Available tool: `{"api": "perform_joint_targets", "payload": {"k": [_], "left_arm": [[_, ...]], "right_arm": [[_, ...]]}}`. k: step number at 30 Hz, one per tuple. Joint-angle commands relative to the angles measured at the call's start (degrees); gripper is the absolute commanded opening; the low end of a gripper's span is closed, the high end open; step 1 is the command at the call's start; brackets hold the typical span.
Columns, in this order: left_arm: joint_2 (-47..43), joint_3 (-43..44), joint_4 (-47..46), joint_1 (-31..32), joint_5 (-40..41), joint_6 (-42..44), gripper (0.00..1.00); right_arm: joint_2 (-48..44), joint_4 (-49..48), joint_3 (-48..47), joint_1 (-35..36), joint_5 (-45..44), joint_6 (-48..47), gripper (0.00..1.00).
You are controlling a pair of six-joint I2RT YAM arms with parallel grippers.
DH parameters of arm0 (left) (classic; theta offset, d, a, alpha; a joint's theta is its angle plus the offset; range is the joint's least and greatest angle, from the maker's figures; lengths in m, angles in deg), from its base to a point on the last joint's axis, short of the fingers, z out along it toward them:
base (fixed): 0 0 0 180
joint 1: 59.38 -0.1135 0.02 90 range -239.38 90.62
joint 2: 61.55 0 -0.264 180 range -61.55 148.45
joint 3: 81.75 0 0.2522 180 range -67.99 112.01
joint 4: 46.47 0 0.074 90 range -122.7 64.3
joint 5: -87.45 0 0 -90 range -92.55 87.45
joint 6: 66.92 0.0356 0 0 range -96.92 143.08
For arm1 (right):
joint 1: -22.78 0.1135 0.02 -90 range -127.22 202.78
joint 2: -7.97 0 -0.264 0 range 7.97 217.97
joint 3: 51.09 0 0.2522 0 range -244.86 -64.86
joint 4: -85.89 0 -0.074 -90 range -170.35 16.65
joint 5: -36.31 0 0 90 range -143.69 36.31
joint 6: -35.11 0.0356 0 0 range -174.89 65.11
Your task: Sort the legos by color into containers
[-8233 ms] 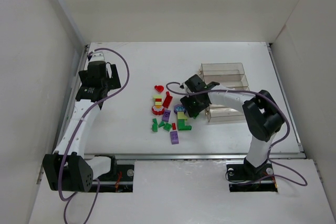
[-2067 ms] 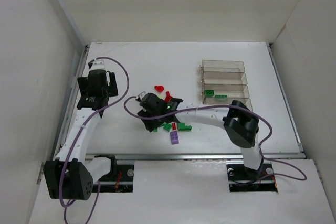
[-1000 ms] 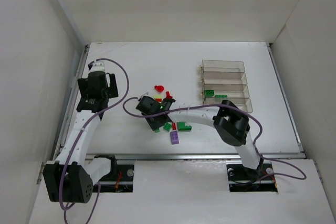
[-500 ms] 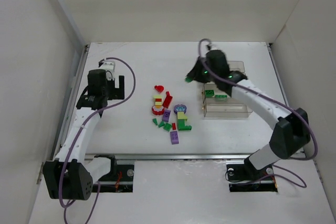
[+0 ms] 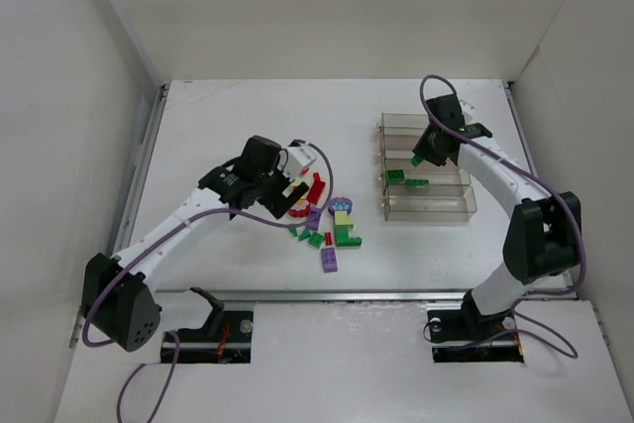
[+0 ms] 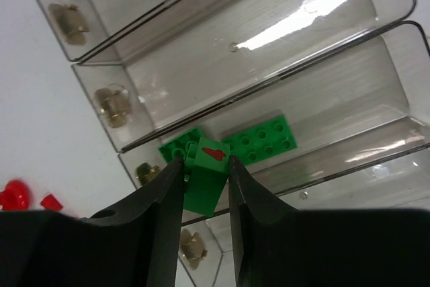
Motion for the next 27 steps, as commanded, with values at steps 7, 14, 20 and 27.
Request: {"api": "perform_joint_targets", "payload": {"k": [7,14,20,27], "left_arm": [[3.0,1.1,1.1,10.1,1.3,8.4,0.87],[5.6,-0.5,-1.8,13.2,0.7,8.4,0.86],[7.3,-1.7,-3.0,14.5,0.7,9.5,0.86],[9.9,-3.7,-3.5,15.1,-1.7,11.1,0.68]], "right_arm": [[1.7,1.8,0.9,0.0,-1.8,1.8,0.00],[1.7,3.0,1.4,0.0,-3.0,1.8,0.61],[-1.7,2.4,1.4,0.0,-4.2,-0.7,0.88],[-5.7,1.8,1.4,0.0,-5.3,-3.0,0.88]]}}
